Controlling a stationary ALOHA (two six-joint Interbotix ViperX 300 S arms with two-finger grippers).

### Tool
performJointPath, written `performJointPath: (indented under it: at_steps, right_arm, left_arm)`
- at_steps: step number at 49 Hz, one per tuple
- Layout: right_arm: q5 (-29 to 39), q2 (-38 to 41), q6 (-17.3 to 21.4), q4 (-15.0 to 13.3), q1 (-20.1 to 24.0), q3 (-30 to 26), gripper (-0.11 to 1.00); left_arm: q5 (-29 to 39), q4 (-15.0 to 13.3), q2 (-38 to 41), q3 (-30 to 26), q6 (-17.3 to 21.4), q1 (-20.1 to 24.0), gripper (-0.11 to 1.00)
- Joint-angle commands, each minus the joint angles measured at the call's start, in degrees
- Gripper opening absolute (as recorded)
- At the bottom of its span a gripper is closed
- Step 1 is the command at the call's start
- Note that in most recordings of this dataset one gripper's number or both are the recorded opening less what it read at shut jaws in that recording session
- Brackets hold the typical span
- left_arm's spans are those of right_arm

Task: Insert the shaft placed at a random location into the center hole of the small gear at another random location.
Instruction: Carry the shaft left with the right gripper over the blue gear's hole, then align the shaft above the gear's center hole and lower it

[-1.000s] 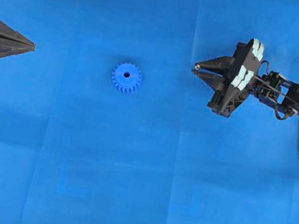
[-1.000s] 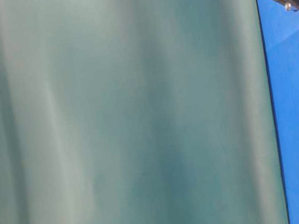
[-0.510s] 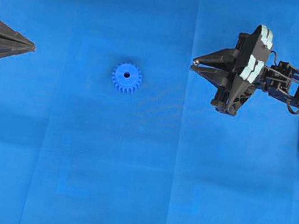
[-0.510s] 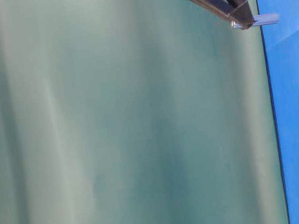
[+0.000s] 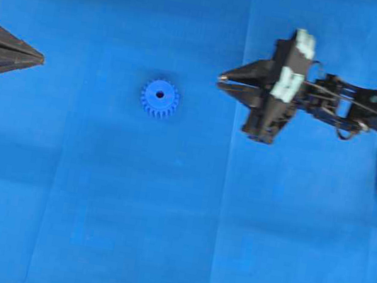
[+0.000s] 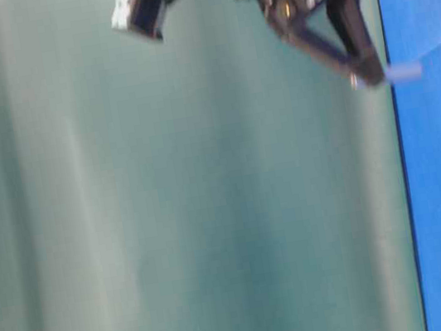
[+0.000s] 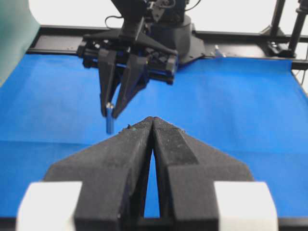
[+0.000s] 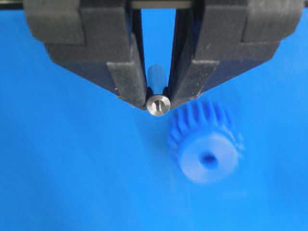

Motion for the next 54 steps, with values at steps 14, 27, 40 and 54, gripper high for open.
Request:
performJointPath:
  at_steps: [14, 27, 40, 54]
  right_arm:
    - [4.0, 7.6, -0.4, -0.3, 1.8, -13.5, 0.04]
    - [5.9, 11.0, -0.4, -0.4, 3.3, -19.2, 0.04]
    - [6.2, 11.3, -0.4, -0.4, 3.3, -19.2, 0.04]
    - [6.0, 11.8, -0.4, -0.4, 3.3, -18.4, 0.04]
  left_arm:
    - [-0.4, 0.1, 0.3, -0.6, -0.1, 0.2, 0.00]
    - [-0.4, 0.1, 0.3, -0.6, 0.0, 0.2, 0.00]
    - [-0.3, 0.1, 0.2, -0.6, 0.0, 0.2, 0.00]
    - [-0.3, 0.1, 0.2, -0.6, 0.0, 0.2, 0.00]
